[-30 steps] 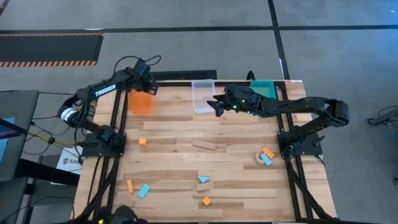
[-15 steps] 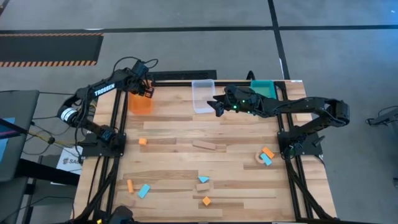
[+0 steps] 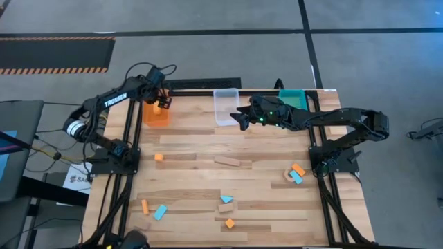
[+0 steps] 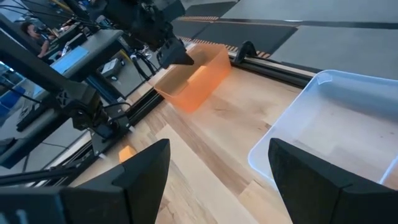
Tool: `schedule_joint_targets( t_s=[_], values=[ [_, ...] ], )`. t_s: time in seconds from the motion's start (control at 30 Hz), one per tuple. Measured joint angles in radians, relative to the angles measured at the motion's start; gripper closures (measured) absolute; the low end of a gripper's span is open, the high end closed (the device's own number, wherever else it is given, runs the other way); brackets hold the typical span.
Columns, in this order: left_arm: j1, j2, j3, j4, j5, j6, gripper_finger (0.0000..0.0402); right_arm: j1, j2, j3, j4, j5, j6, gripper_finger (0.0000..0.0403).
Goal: Sort & place blocks by color
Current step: Put the brown arch block into the transparent bin
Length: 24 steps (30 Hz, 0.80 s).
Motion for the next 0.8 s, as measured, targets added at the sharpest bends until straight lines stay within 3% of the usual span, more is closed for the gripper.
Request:
schedule_joint_targets(
  t_s=[0.17, 0.27, 0.37, 0.53, 0.63, 0.8],
  values=[
    [-0.035, -0.087, 0.036, 0.042, 0.014, -0.001, 0.0116, 0.0, 0.0, 0.0, 0.0, -0.005, 0.0, 0.0107],
    [-0.077, -0.151, 0.035, 0.137, 0.1, -0.002, 0.0116, 0.0, 0.0, 0.0, 0.005, -0.005, -0.002, 0.0107],
    [-0.138, -0.196, 0.021, 0.269, 0.27, -0.006, 0.0115, -0.001, 0.0, 0.0, 0.022, -0.005, -0.008, 0.0107],
    [-0.282, -0.213, -0.016, 0.54, 0.661, 0.012, 0.0115, -0.001, 0.0, 0.0, 0.028, -0.003, -0.01, 0.0107],
    [-0.39, -0.192, -0.016, 0.644, 0.804, 0.04, 0.0118, -0.001, 0.0, 0.0, 0.032, -0.003, -0.003, 0.0107],
    [-0.535, -0.177, -0.017, 0.657, 0.765, 0.175, 0.0139, 0.009, 0.0, 0.001, 0.027, -0.106, 0.029, 0.0107]
  ],
)
